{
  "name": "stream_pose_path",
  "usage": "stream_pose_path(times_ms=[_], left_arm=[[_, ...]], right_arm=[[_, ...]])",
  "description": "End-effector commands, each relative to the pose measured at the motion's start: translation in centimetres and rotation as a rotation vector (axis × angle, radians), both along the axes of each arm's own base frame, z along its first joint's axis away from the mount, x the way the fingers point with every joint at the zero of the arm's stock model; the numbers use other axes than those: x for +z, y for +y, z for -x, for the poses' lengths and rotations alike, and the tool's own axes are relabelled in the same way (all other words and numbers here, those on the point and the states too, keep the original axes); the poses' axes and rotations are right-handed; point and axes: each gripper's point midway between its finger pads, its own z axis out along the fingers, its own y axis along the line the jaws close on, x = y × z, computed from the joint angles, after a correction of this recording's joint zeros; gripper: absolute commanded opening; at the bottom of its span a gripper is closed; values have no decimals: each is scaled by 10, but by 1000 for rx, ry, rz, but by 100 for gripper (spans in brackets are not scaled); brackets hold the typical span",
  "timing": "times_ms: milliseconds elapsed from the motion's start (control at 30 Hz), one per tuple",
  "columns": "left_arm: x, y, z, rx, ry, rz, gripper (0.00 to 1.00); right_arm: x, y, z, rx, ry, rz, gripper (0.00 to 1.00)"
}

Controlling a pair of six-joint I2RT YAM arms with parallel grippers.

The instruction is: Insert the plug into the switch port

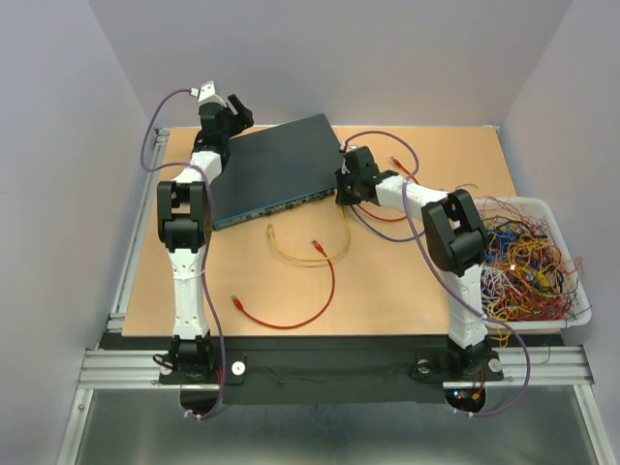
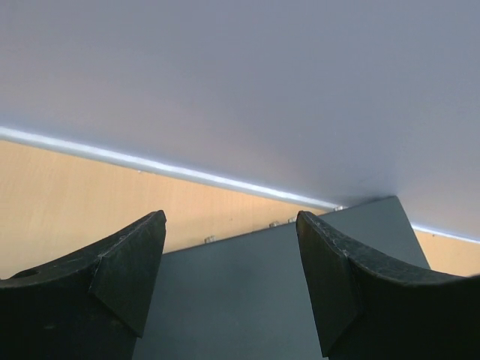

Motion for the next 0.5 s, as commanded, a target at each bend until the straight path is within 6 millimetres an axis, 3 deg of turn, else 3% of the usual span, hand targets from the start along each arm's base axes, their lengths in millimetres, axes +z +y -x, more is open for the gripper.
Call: stream_pose_path(times_ms=[0, 467], left_arm=[[53, 5, -7, -6, -117, 15, 81], [40, -4, -10, -54, -121, 31, 81]], right_arm=[[34, 1, -21, -34, -93, -12, 0], [36, -3, -29, -64, -95, 22, 1]])
